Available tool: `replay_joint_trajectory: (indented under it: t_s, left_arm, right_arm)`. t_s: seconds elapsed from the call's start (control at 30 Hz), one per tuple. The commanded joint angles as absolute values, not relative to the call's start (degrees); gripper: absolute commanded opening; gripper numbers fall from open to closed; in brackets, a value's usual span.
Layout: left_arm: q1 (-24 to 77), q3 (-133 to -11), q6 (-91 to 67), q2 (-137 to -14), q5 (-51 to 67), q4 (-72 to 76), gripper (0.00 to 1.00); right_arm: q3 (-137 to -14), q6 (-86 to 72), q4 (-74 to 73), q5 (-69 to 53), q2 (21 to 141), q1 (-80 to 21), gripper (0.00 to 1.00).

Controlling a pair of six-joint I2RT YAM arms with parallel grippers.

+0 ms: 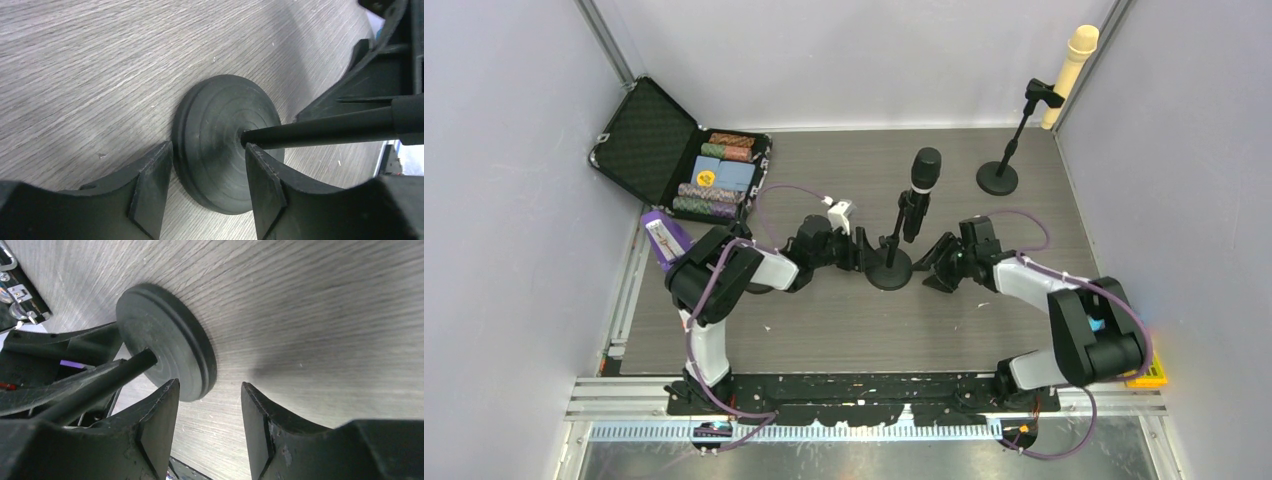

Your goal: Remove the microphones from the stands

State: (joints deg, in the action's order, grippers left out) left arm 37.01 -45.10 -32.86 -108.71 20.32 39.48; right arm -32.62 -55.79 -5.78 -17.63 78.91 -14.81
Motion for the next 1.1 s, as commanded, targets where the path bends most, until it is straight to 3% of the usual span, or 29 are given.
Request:
replay_joint_trajectory:
  t_s: [0.0,0.77,1.07]
  left_arm:
    - [37.13,-43.7,-35.43,-109.8,23.5,45.79,0.55]
    - [48.73,-28.39,-38.24,-99.02,13.68,50.08,0.5]
    - [49.22,-28.9,-34.95,-92.4,9.25,41.65,0.57]
  right_arm:
    - [-37.04,-57.32,-1.49,-20.07,86.21,-15.86,0.54]
    - [-61.56,-40.5,-11.34,-28.05,111.31,-19.71,0.57]
    - [-63.81,-36.64,-16.67,-19.43,107.2,-18.36,0.62]
